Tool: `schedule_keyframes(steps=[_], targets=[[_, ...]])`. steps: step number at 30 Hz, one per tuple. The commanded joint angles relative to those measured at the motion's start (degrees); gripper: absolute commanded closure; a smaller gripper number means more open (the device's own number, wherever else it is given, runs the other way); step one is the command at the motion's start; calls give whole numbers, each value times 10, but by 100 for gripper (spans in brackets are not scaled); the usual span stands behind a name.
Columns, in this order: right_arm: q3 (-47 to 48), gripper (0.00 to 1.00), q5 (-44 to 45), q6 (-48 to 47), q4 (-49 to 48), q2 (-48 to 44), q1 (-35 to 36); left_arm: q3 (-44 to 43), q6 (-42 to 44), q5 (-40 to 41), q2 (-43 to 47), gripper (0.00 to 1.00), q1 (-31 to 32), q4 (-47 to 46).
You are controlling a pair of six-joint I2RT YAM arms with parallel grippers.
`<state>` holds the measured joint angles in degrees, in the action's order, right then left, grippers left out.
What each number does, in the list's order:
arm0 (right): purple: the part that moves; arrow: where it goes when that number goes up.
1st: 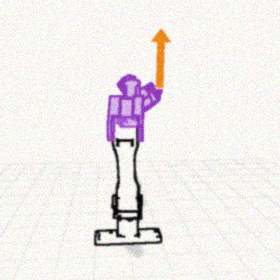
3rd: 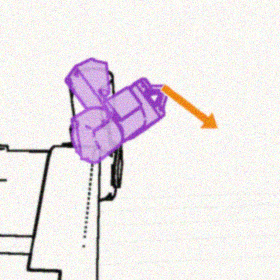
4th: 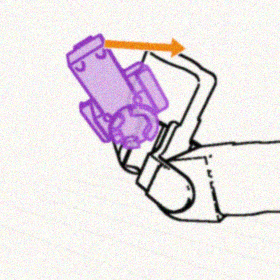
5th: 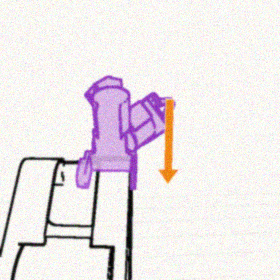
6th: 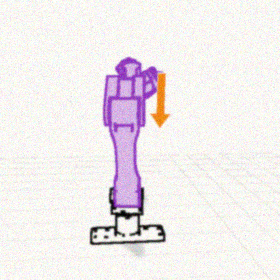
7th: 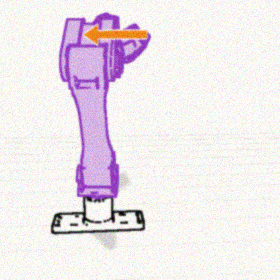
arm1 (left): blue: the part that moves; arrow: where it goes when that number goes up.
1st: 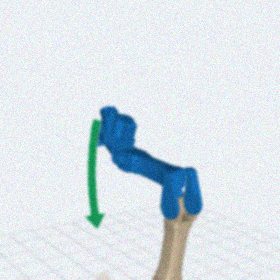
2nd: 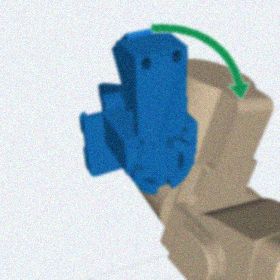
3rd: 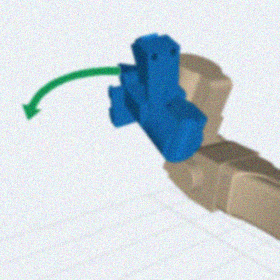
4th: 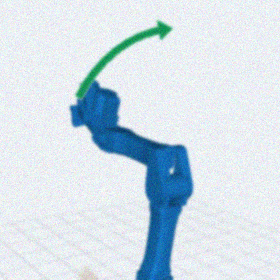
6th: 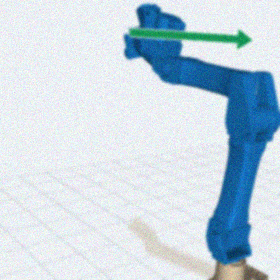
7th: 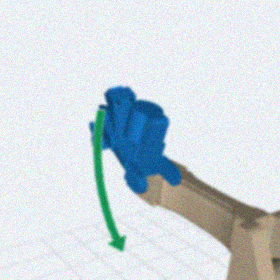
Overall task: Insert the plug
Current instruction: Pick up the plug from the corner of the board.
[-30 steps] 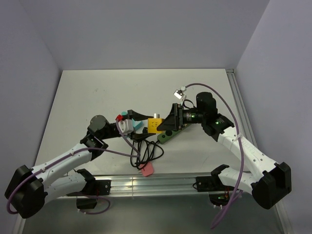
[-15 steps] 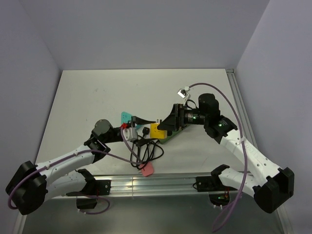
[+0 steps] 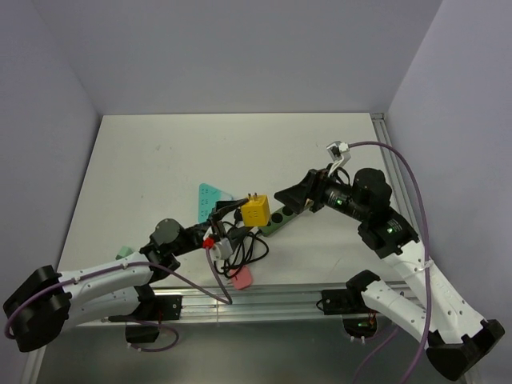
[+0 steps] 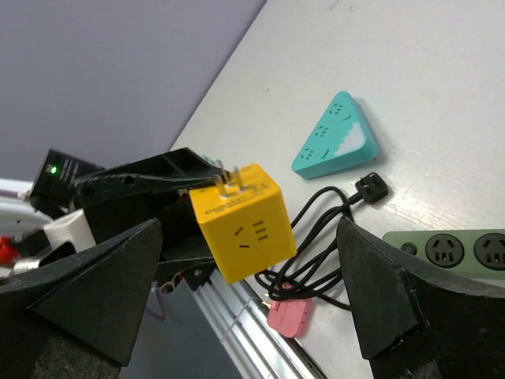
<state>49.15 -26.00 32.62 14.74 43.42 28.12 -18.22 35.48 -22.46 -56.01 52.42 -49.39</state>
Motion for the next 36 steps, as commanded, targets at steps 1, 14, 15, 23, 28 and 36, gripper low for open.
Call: schedule_keyframes(steps=[1,14,15,23,28,36], targets=[[8,2,47,-17,5,-1,-1,13,123,79,-13,100,23,-99],[6,3,48,-22,9,2,-1,13,151,120,-44,100,36,-129],[6,3,47,-22,10,2,-1,13,151,117,-40,100,36,-126],[5,3,45,-24,8,1,-1,13,136,105,-24,100,36,-111],[4,3,46,-25,9,-2,-1,10,123,98,-12,100,36,-94],[3,3,44,-24,7,-1,-1,13,73,97,7,100,36,-99]])
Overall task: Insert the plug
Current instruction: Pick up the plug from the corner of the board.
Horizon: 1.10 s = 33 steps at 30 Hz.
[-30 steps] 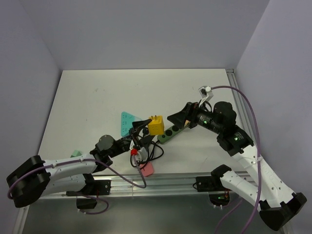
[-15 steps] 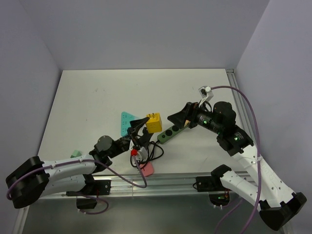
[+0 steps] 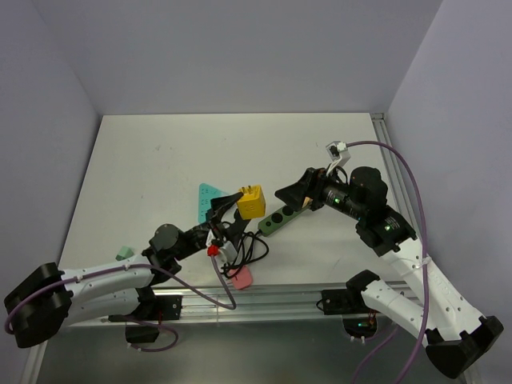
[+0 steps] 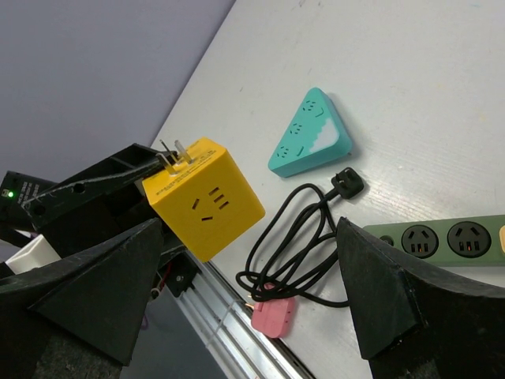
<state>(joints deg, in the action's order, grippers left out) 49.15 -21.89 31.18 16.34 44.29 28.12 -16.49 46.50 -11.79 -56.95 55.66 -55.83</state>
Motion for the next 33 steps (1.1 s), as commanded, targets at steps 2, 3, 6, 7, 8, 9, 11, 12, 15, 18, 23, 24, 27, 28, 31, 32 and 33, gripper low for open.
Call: schedule_keyframes(steps=[2,3,6,7,8,9,11,12,15,18,23,24,27,28,31,32,33], targets=[[2,3,2,-9,-10,-8,-1,-18,-61,-2,23,100,3,-19],[2,3,2,-9,-10,-8,-1,-21,-90,0,25,100,3,-16],[-1,0,10,-1,-15,-8,-1,-11,-157,25,43,100,3,-60],[-1,0,18,5,-13,-8,-1,-8,-177,40,48,100,3,-68],[-5,0,13,13,-20,-8,-1,-6,-199,48,60,100,3,-75],[-20,0,4,19,-34,-10,-1,-7,-241,56,65,100,3,-78],[-43,0,-12,50,-93,-19,0,-15,-288,98,75,100,3,-82],[-68,0,-19,62,-116,-24,0,-17,-330,108,75,100,3,-84],[-119,0,-14,104,-211,-46,4,-28,-399,148,69,100,3,-96],[-141,0,14,127,-261,-57,19,-24,-429,169,49,100,3,-143],[-188,0,111,162,-344,-71,72,-4,-461,222,-13,100,3,-274],[-200,0,128,157,-363,-72,89,1,-489,240,-24,100,3,-300],[-187,0,232,106,-378,-62,166,10,-519,269,-58,100,4,-353],[-177,0,249,96,-370,-51,200,6,-525,273,-62,100,4,-353],[-141,0,274,92,-351,6,222,1,-543,281,-72,100,7,-354],[-136,0,274,101,-352,20,227,2,-544,281,-76,100,7,-361],[-130,0,279,105,-356,32,229,5,-544,279,-80,100,9,-369]])
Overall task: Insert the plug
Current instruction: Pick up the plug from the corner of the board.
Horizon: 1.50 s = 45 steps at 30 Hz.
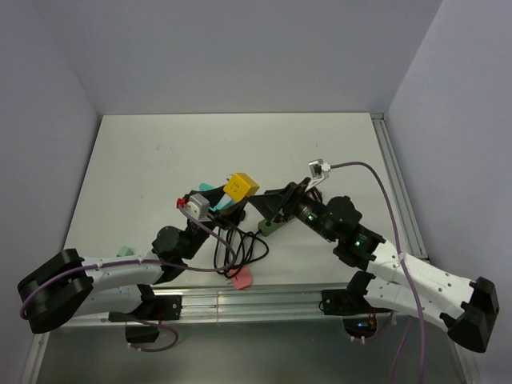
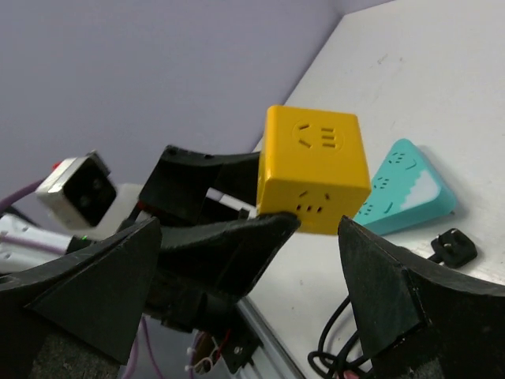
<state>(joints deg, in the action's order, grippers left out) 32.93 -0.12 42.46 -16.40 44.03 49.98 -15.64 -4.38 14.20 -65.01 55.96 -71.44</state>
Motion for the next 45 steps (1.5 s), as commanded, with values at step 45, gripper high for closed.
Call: schedule_keyframes(steps=[45], targets=[[-16,0,113,105,-111,120,38,-20,11,4,10,100,25,-287]])
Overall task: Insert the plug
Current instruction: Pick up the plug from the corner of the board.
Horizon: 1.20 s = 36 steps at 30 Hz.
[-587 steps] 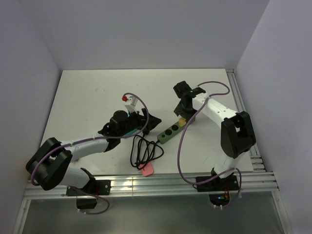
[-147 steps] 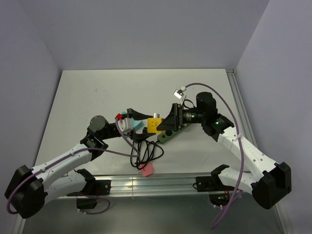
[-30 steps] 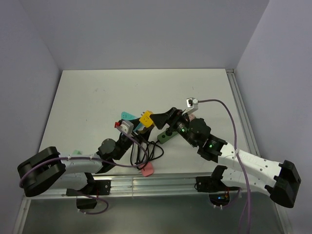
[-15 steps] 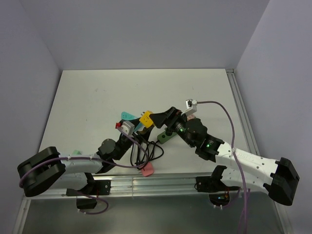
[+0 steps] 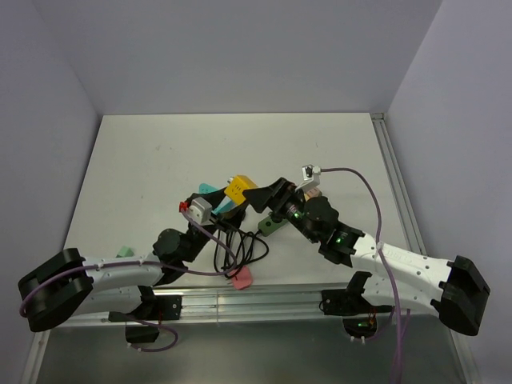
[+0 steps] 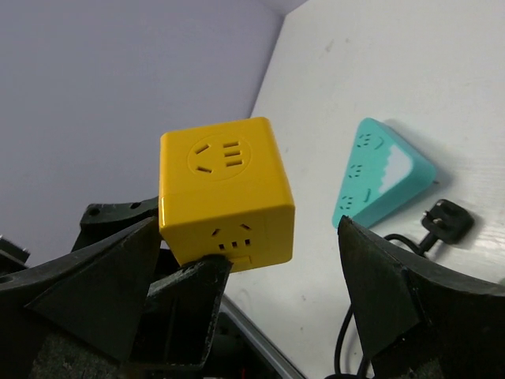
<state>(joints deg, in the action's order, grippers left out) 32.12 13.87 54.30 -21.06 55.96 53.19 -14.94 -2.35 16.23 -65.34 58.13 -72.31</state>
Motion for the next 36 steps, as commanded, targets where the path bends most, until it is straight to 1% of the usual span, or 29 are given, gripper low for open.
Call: schedule_keyframes(steps=[1,4,8,10,13,18,20,21,22,24,25,27,28,29,30,31,32,33,35,36], targets=[[-12,0,-32,-16,-71,2,6,-26,-14,-16,7,100,4,-286],[-14,0,-34,-11,-84,9,8,-26,-20,-16,-6,100,3,-308],[-14,2,-35,-5,-93,23,10,-33,-29,-16,-17,100,3,-313],[-18,8,-28,-6,-103,21,12,-33,-35,-16,-22,100,4,-322],[-20,11,-20,0,-98,18,16,-32,-34,-15,-26,100,4,-331],[-17,14,-11,4,-94,22,20,-38,-34,-15,-29,100,4,-328],[-18,17,-7,9,-95,25,23,-38,-35,-16,-31,100,4,-336],[-18,20,-6,10,-96,27,23,-38,-35,-17,-33,100,4,-341],[-16,29,-6,10,-96,28,24,-38,-38,-18,-36,100,4,-341],[-15,38,-1,12,-94,28,24,-38,-42,-20,-37,100,5,-341],[-13,46,2,12,-91,26,25,-37,-45,-23,-37,100,5,-340],[-11,57,14,7,-80,20,24,-33,-49,-23,-37,100,5,-338],[-9,70,20,5,-76,13,24,-33,-52,-23,-36,100,4,-336],[-8,75,23,5,-73,10,24,-30,-54,-24,-35,99,5,-332],[-8,77,32,1,-66,6,24,-28,-56,-25,-30,96,5,-331],[-6,83,35,-2,-63,3,24,-26,-59,-29,-28,94,5,-325],[-5,85,38,-5,-56,-3,24,-24,-61,-31,-25,91,5,-318],[-2,92,43,-9,-52,-6,24,-23,-66,-32,-17,84,5,-314],[5,97,47,-17,-29,-13,24,-19,-71,-36,-7,77,5,-291],[16,100,49,-21,-18,-14,24,-17,-78,-33,6,69,5,-282]])
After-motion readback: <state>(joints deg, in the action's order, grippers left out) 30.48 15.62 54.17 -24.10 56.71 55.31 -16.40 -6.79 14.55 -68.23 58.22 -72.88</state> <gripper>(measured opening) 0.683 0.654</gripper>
